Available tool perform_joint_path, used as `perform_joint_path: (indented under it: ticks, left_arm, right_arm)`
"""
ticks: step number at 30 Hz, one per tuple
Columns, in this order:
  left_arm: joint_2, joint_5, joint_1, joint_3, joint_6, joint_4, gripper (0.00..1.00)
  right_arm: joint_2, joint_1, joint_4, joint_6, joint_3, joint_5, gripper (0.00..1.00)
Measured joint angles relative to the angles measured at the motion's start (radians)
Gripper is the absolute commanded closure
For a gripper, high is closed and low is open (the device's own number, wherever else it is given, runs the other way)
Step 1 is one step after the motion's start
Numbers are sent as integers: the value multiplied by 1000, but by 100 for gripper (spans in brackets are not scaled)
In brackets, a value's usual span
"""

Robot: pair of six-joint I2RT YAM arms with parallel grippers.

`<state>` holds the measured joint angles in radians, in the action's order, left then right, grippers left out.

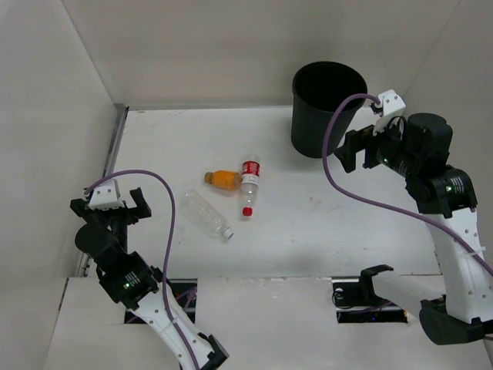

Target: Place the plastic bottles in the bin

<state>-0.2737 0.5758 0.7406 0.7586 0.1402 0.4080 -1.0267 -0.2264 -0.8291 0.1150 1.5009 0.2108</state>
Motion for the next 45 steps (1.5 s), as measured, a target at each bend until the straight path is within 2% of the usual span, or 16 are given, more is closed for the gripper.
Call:
perform_joint_path:
  ticks: [18, 25, 29, 37, 45]
  left_arm:
    - [0, 2, 1, 0, 0, 0, 0]
    - [-3, 5, 1, 0, 0, 1, 0]
    - [-10, 5, 1, 1, 0, 11, 0]
    - [-6, 7, 15, 6, 0, 61, 0]
    - [25, 8, 47, 47, 0, 117, 0]
  right_arm:
    - [56, 83, -10, -34, -31, 230, 0]
    - [57, 73, -25, -33, -78, 221, 0]
    - [56, -2, -27, -10, -78, 203, 0]
    - [-43, -301, 7, 52, -89, 34, 0]
    - [-208, -388, 141, -43, -226, -36, 0]
